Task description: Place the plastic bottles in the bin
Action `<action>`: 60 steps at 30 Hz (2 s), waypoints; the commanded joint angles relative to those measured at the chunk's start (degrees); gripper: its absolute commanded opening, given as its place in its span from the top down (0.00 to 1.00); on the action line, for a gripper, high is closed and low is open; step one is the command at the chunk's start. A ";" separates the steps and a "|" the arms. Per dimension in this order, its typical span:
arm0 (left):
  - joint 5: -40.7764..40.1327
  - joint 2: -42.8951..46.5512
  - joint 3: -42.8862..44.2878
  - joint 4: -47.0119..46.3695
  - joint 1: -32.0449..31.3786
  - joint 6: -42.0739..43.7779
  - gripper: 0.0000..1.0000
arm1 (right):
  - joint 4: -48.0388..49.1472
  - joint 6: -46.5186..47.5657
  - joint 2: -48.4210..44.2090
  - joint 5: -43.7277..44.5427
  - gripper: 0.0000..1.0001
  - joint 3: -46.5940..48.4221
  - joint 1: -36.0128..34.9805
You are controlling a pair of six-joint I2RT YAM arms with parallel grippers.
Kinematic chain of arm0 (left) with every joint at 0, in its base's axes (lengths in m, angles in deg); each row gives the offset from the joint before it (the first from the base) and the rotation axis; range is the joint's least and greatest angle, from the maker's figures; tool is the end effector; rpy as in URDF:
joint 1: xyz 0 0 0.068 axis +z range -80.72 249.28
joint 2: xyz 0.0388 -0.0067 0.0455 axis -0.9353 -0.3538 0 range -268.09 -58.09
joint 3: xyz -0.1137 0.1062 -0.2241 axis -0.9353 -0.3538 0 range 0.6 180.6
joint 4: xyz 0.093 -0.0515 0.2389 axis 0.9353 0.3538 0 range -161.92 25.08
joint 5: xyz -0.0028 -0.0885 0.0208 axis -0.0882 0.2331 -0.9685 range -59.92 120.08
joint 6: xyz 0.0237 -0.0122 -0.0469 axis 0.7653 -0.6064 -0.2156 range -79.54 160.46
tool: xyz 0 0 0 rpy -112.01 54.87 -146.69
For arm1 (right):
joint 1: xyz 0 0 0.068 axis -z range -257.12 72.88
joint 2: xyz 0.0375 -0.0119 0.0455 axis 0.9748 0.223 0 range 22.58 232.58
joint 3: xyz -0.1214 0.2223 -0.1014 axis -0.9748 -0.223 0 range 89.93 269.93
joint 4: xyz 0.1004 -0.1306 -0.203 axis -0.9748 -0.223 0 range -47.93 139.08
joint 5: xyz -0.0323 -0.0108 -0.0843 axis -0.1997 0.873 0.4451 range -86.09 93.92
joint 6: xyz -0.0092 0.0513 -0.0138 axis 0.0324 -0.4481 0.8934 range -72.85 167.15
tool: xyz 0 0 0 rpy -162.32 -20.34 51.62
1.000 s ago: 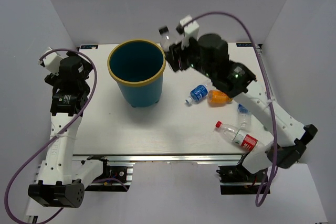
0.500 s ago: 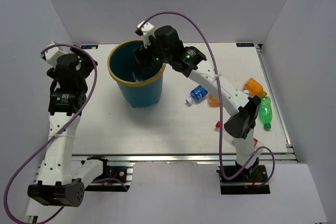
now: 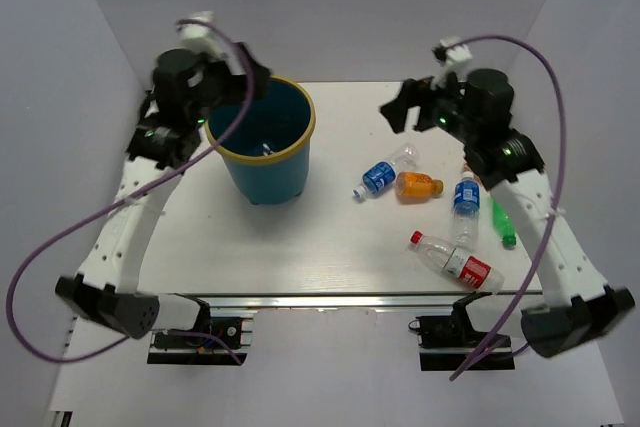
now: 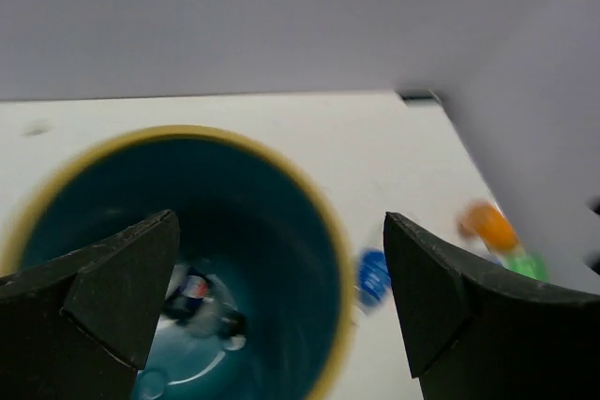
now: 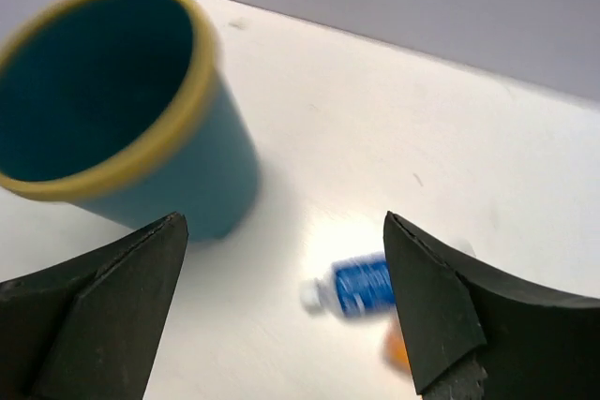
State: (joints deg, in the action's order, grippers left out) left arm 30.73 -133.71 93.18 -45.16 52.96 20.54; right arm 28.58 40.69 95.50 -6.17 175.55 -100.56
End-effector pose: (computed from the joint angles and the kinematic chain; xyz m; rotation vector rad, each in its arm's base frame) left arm 0.2680 -0.0789 0.4795 -0.0472 1.7648 -0.4719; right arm 0.2510 0.1157 0.4635 -0.3870 1.6905 0.5366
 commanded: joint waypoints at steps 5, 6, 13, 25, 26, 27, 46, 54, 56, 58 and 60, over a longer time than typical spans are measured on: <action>-6.87 -16.97 11.39 3.46 -29.63 18.67 0.02 | 1.33 -13.48 -17.89 9.29 0.11 -23.29 22.43; -7.67 -19.46 14.01 4.95 -31.65 19.56 0.02 | 1.16 -14.54 -20.69 8.60 0.11 -26.44 25.00; -3.46 -39.24 25.26 7.95 -34.22 23.35 0.02 | -0.96 -14.99 -25.37 7.10 0.11 -31.91 31.88; 6.55 -57.97 32.14 6.37 -28.08 22.91 0.02 | 0.80 -13.67 -26.52 2.00 0.11 -33.77 32.23; 9.69 -58.24 31.88 5.94 -27.81 23.17 0.02 | 0.89 -13.67 -26.69 2.00 0.11 -33.77 32.23; 11.73 -58.42 30.14 5.50 -27.63 23.70 0.02 | 0.89 -13.49 -26.78 2.44 0.11 -33.94 32.23; 12.98 -61.85 31.16 6.37 -27.45 25.55 0.39 | 0.80 -10.95 -25.73 3.76 0.11 -34.12 32.23; 6.65 -50.53 42.68 7.78 -27.28 25.20 0.44 | -0.60 13.63 -15.81 -5.11 0.11 -32.01 25.84; 5.26 -44.12 42.60 6.55 -27.10 24.15 0.41 | 2.73 21.80 -13.34 -8.96 0.11 -33.93 23.89; 3.50 -39.20 40.15 5.06 -27.01 22.92 0.41 | 4.40 31.14 -10.46 -10.91 0.11 -34.56 23.53; 0.25 -31.90 35.95 4.27 -26.23 21.86 0.40 | 2.66 36.22 -7.55 -15.39 0.11 -32.38 23.53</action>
State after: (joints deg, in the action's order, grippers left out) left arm 35.56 -180.96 130.40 -37.29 25.82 44.43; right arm 29.13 61.46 85.95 -14.46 141.06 -77.06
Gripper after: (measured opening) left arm 0.664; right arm 0.895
